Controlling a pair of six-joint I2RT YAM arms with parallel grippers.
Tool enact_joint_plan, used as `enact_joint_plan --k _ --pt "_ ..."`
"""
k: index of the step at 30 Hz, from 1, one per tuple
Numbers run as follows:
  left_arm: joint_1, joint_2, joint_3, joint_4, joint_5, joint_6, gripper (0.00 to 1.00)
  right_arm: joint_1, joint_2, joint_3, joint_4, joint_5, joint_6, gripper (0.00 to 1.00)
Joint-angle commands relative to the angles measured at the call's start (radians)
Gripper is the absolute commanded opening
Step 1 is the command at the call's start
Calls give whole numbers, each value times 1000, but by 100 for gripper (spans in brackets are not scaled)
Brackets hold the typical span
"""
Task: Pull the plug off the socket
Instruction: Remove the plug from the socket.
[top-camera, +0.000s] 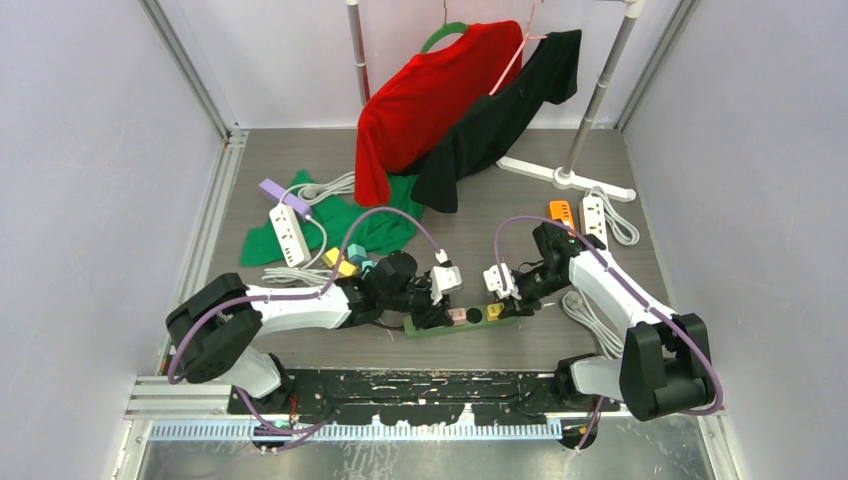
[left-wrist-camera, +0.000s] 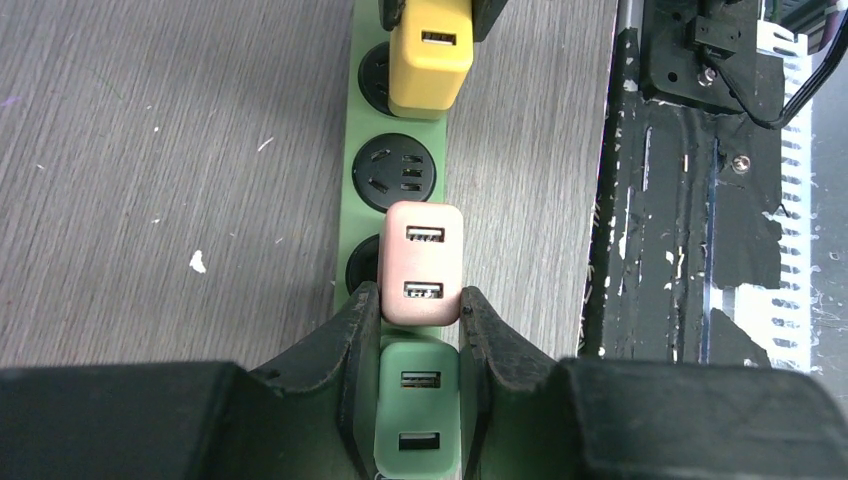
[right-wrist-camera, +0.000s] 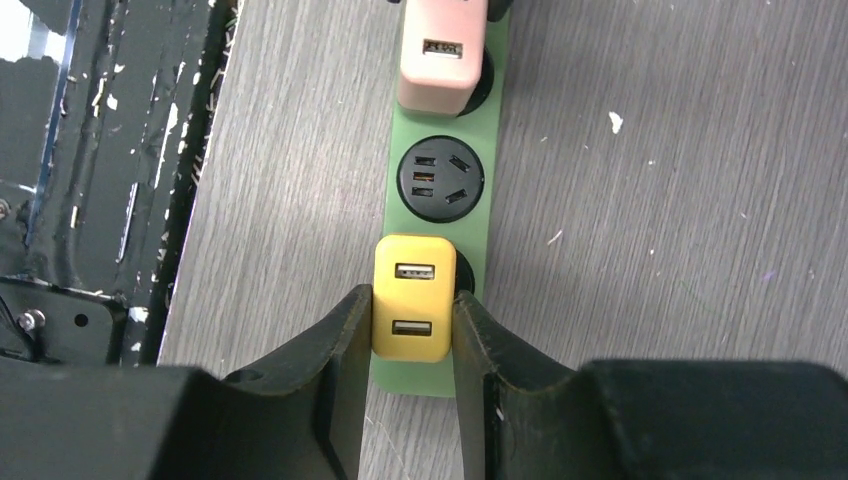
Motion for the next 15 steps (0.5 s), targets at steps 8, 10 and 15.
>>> enact_joint_plan --k 8,10,15 --pt "7 61 -18 15 15 -46 0 72 -32 7 369 -49 523 1" --pt "6 66 -16 15 16 -47 0 70 -33 13 414 40 607 1" --pt "8 69 -21 14 12 -50 0 25 -7 62 235 124 430 1"
